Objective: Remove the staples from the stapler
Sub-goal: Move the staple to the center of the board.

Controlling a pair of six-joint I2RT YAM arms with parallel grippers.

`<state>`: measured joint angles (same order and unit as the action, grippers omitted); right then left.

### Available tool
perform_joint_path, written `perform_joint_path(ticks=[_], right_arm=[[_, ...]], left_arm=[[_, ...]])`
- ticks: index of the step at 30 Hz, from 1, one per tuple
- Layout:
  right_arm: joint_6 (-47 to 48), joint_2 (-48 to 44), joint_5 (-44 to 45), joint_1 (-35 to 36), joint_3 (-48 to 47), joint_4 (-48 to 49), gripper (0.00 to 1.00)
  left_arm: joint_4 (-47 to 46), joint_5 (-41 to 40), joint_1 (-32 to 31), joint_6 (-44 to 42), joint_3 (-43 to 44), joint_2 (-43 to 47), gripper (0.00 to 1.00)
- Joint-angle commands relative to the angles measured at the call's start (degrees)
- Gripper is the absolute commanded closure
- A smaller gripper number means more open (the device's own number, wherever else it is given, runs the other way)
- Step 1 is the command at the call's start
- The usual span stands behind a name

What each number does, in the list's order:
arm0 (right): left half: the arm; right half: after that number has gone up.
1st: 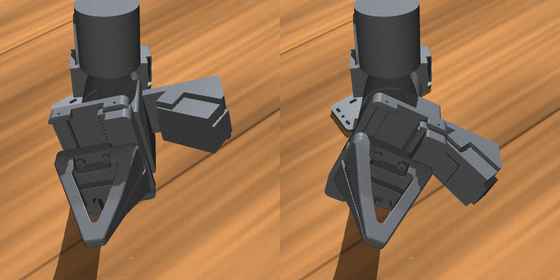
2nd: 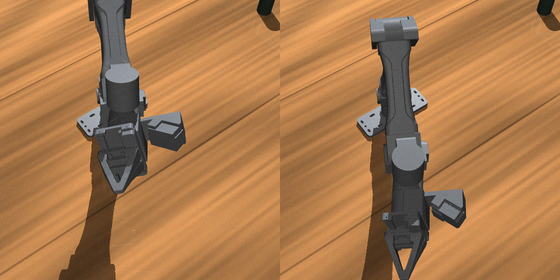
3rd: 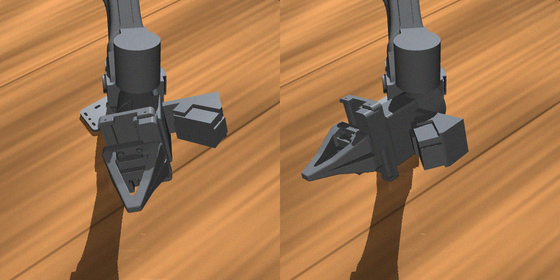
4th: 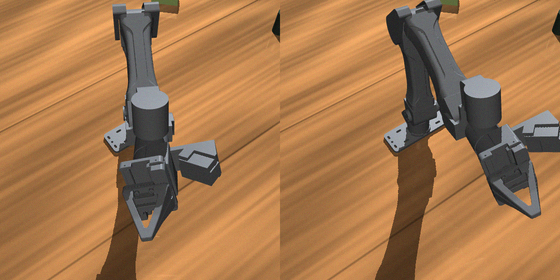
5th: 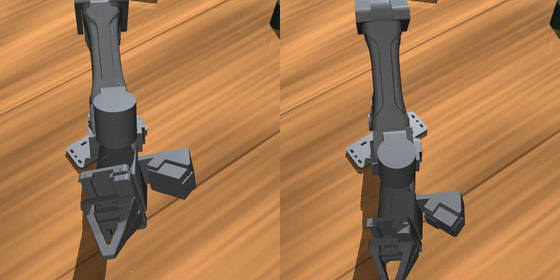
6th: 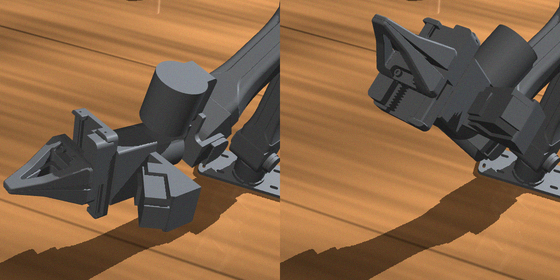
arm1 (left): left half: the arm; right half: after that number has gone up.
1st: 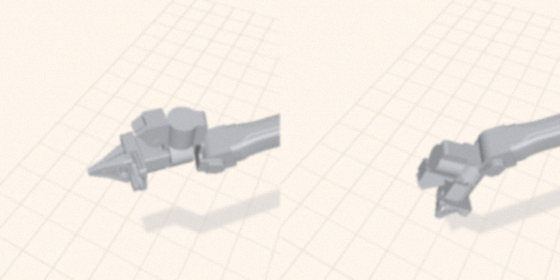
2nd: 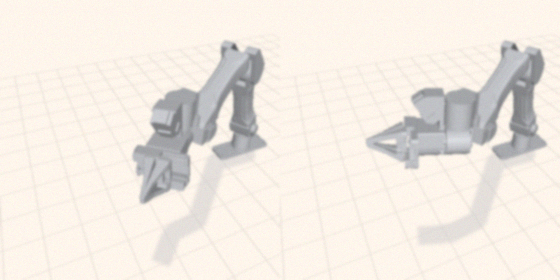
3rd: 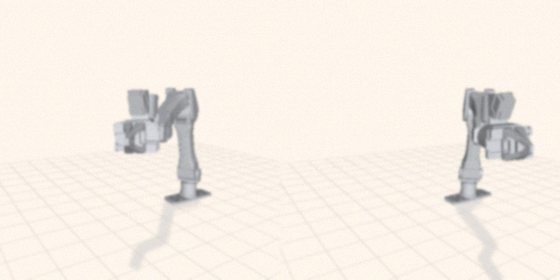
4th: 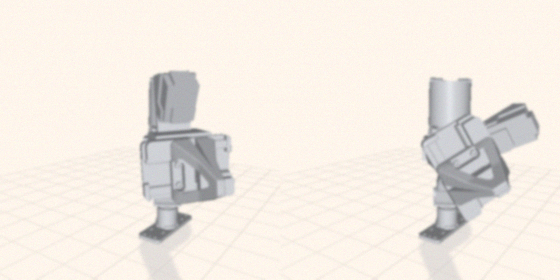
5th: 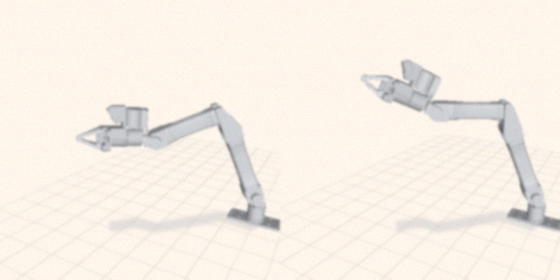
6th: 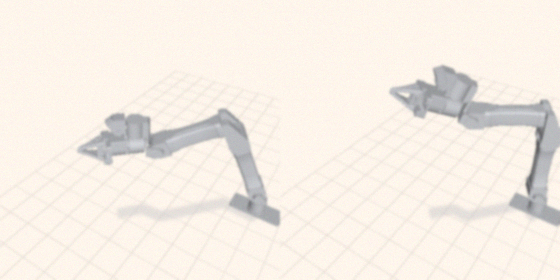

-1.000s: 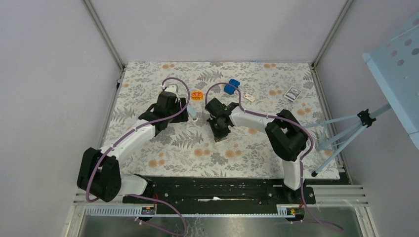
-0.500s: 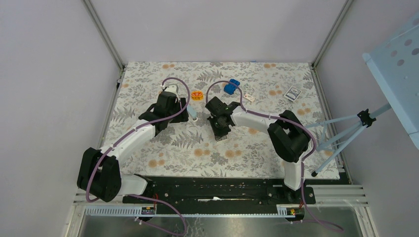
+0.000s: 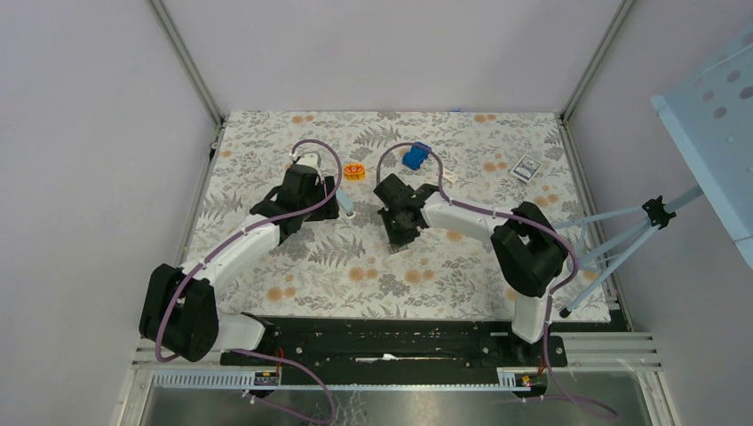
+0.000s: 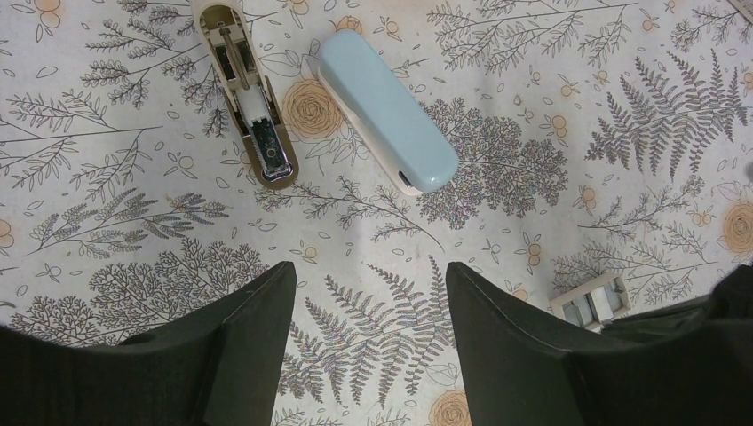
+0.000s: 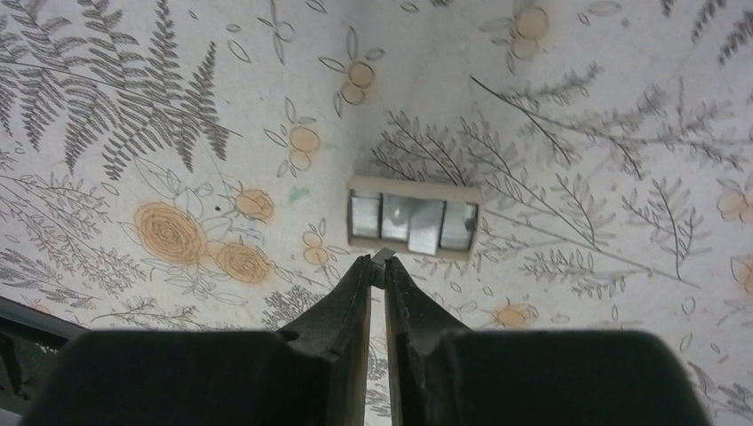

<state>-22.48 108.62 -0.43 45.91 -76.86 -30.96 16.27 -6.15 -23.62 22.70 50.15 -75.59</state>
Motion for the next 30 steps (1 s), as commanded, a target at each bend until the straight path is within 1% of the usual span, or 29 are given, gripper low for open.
perform_joint_path(ticks=[1, 5, 9, 15, 20, 23, 27, 30], right_arm=[[-3.9, -7.8, 2.2, -1.9, 4.2, -0.6, 0.85], [-6.9, -13.1, 0.6, -4.6, 10.9, 0.8, 0.83], [-9.8, -17.4, -4.8, -7.1, 18.3, 4.8, 0.83], [-16.0, -22.0, -13.5, -9.9, 32.0, 20.1, 0.82], [-19.6, -24.0, -14.9, -10.4, 38.6, 29.7, 0.81], [-19.8, -24.1, -13.5, -10.6, 39.6, 29.8, 0.77], [-18.5, -23.9, -9.1, -10.6, 39.0, 25.1, 0.66], [-17.0, -23.7, -6.1, -10.6, 38.1, 21.5, 0.60]], left_arm=[[-1.7, 0.7, 0.2, -0.2, 2.7, 0.1, 0.33], [-1.8, 1.2, 0.2, 0.0, 2.7, 0.3, 0.33], [-2.0, 1.8, 0.2, 0.1, 2.5, 0.8, 0.33], [-2.1, 2.3, 0.2, 0.2, 2.4, 1.4, 0.33], [-2.2, 2.4, 0.2, 0.3, 2.2, 1.8, 0.33], [-2.2, 2.5, 0.2, 0.3, 2.1, 1.9, 0.33], [-2.2, 2.5, 0.2, 0.3, 2.1, 2.0, 0.33], [-2.2, 2.6, 0.2, 0.3, 2.1, 2.0, 0.33]])
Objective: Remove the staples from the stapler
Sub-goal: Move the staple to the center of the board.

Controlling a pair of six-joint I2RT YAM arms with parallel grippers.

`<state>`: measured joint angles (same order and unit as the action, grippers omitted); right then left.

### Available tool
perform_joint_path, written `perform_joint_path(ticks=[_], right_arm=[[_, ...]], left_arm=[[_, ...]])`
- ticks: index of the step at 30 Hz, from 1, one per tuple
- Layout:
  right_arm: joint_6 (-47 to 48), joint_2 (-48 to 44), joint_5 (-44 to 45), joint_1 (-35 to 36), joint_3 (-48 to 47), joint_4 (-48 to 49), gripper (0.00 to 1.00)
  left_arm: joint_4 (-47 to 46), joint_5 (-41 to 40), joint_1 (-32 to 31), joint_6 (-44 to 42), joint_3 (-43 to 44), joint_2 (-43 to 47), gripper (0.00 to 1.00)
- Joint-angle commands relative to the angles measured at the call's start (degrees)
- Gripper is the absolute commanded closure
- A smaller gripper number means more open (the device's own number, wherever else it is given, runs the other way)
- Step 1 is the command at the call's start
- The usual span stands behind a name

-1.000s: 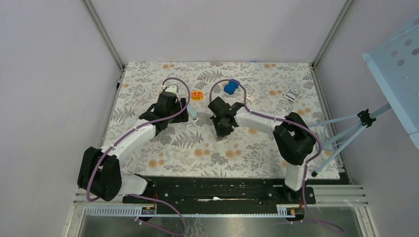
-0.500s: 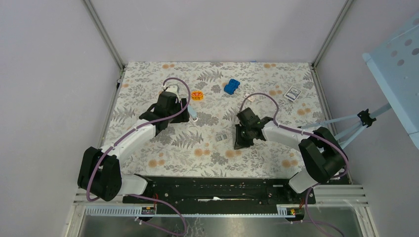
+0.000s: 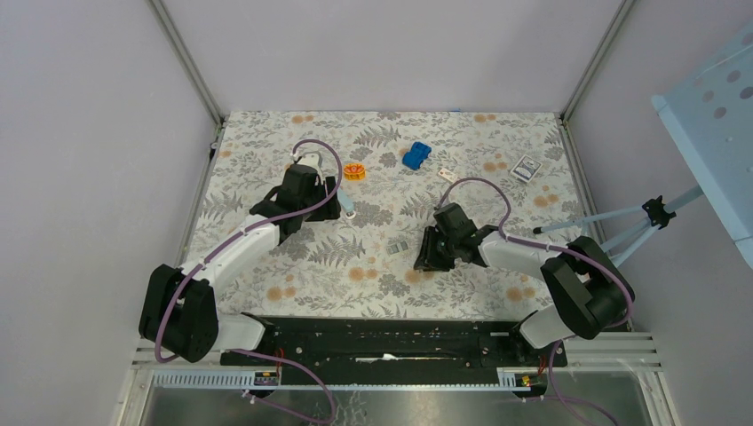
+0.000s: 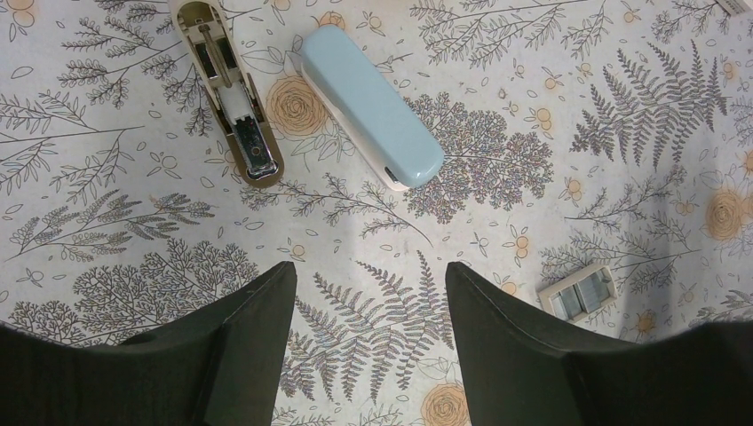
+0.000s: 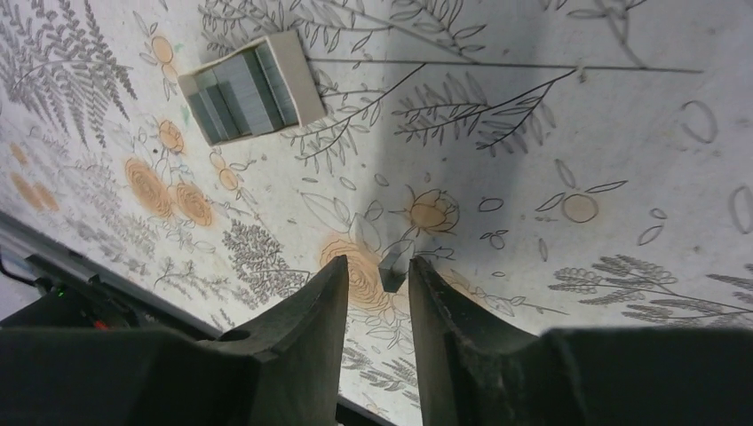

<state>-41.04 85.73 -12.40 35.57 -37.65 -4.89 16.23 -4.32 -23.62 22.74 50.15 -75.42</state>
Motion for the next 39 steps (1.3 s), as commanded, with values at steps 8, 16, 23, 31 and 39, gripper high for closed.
perform_joint_path(ticks=[8, 16, 23, 31, 39], right_arm=[[5.1, -0.7, 8.4, -0.2, -3.7, -9.8, 0.57], [10.4, 1.8, 4.3, -0.2, -7.7, -12.7, 0.46], [14.1, 3.3, 3.6, 1.0, -11.3, -15.9, 0.50], [15.5, 5.0, 8.0, 5.2, -15.5, -20.0, 0.51], [12.8, 6.8, 16.0, 8.7, -19.2, -26.1, 0.50]], left_arm=[[-2.1, 0.8, 0.2, 0.2, 2.1, 2.0, 0.33], [-2.1, 0.8, 0.2, 0.2, 2.1, 2.1, 0.33], [-2.1, 0.9, 0.2, 0.2, 2.1, 2.3, 0.33], [-2.2, 1.0, 0.2, 0.2, 2.0, 2.5, 0.33], [-2.1, 1.2, 0.2, 0.3, 2.0, 2.5, 0.33]])
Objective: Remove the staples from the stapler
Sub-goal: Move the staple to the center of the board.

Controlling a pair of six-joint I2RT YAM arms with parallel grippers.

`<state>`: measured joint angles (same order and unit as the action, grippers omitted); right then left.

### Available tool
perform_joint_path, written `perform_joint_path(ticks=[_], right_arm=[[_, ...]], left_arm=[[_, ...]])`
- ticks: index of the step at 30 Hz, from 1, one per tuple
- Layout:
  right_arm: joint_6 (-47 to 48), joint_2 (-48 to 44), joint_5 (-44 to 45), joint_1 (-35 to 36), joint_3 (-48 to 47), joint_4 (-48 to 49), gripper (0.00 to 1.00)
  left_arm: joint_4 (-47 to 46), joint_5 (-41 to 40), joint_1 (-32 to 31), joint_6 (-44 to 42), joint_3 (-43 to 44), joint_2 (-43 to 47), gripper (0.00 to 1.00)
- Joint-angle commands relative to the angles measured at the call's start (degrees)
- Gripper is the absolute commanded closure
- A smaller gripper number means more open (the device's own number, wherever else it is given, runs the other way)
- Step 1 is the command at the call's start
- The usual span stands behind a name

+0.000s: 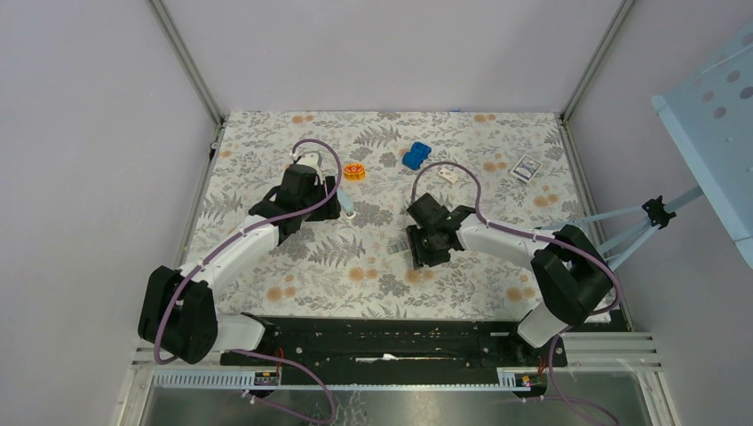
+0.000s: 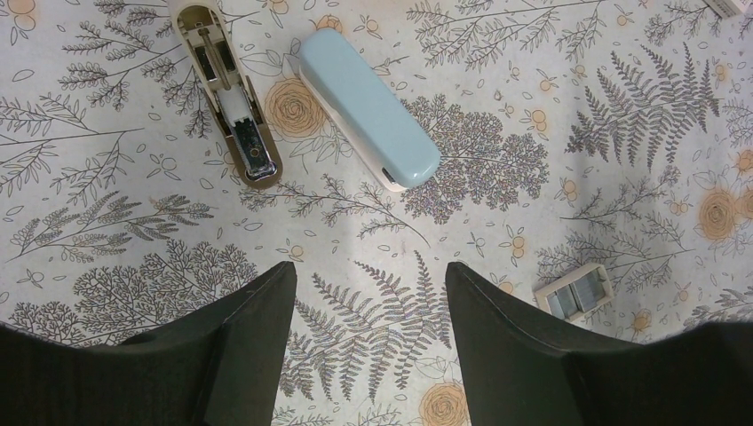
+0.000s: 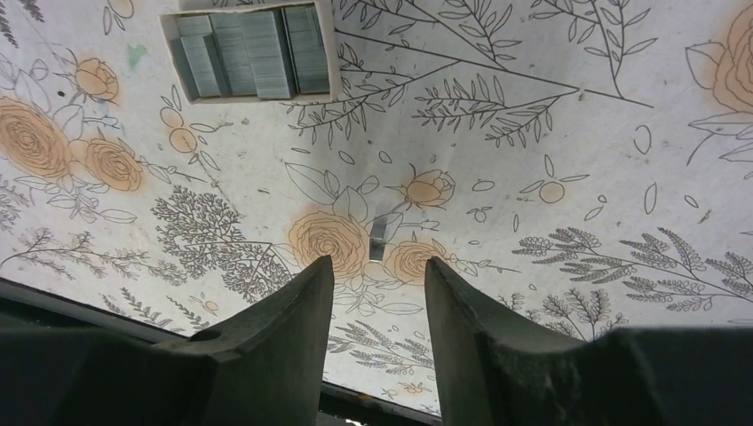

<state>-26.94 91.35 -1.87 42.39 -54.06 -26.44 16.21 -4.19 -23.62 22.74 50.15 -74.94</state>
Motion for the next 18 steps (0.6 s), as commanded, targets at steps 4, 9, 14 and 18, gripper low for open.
perform_joint_path(ticks=[4, 9, 14, 18], right_arm=[[-2.4, 3.0, 6.7, 4.1, -3.9, -5.3, 0.50], [-3.4, 4.4, 8.7, 5.5, -4.8, -5.8, 0.54], [-3.9, 5.4, 8.7, 6.0, -4.7, -5.4, 0.62], [-4.5, 6.6, 9.3, 6.1, -4.7, -5.1, 0.68]], left_arm=[[-2.1, 1.2, 0.2, 0.3, 2.0, 2.0, 0.33], [-2.1, 1.1, 0.2, 0.3, 2.0, 2.0, 0.33], [-2.1, 1.1, 0.2, 0.3, 2.0, 2.0, 0.33], [-2.2, 1.0, 0.2, 0.3, 2.0, 2.0, 0.33]])
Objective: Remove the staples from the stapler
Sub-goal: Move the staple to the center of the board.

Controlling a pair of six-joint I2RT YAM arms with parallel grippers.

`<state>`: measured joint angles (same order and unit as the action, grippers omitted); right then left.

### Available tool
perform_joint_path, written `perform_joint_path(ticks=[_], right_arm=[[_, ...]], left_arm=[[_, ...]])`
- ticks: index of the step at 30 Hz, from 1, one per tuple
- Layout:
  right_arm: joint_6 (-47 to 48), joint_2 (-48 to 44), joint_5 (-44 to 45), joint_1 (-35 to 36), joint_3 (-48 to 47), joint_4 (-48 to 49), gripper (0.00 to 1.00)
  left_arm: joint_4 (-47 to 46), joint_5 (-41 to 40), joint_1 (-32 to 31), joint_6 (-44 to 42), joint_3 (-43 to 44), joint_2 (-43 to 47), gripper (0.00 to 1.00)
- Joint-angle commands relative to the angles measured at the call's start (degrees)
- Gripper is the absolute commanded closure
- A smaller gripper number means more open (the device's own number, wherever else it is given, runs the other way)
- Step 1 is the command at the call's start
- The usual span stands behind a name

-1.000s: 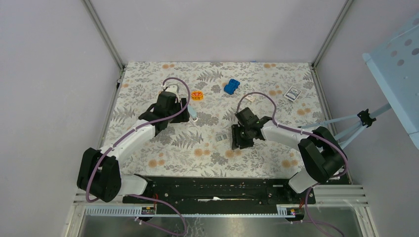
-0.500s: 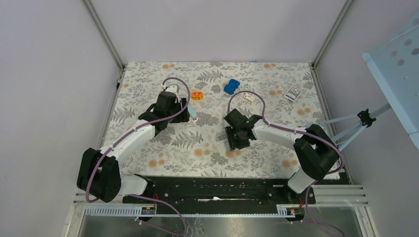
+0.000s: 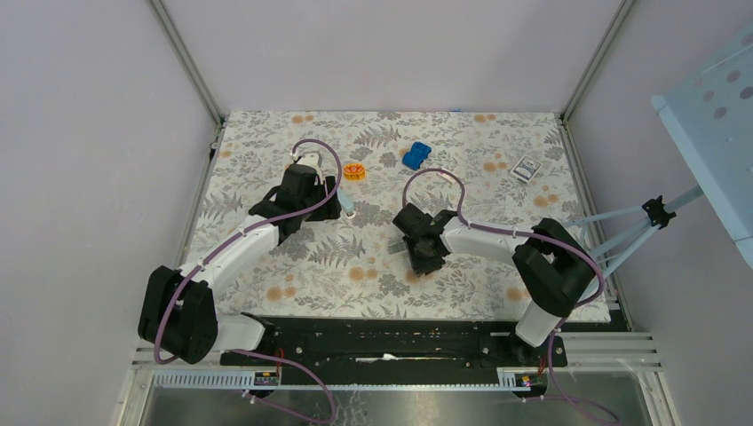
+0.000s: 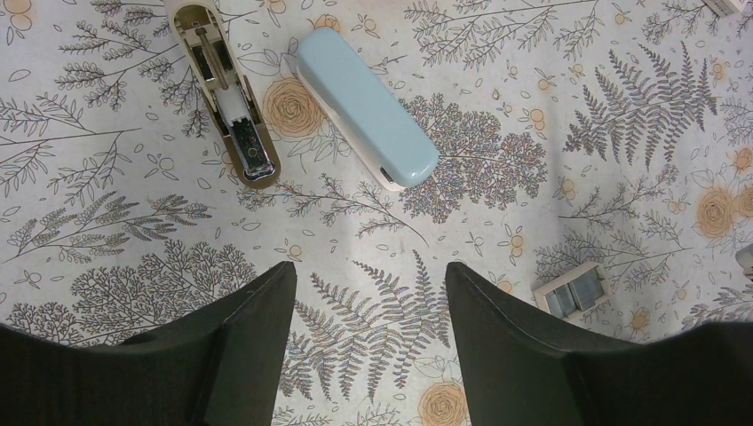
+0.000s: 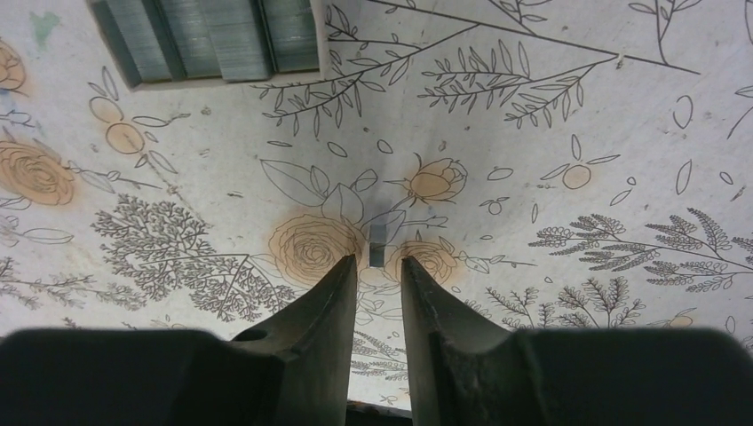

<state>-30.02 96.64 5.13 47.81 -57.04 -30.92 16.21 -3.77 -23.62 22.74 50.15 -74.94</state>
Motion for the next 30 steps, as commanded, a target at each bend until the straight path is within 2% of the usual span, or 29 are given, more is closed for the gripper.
perform_joint_path(ticks=[1, 30], right_arm=[[-1.6, 1.5, 2.5, 0.7, -1.8, -0.6, 0.69], [-5.9, 0.7, 2.7, 0.6, 1.5, 3.8, 0.80]], left_arm=[[-2.1, 0.6, 0.2, 0.3, 2.0, 2.0, 0.33], [-2.3, 0.8, 0.2, 0.3, 2.0, 1.8, 0.33]])
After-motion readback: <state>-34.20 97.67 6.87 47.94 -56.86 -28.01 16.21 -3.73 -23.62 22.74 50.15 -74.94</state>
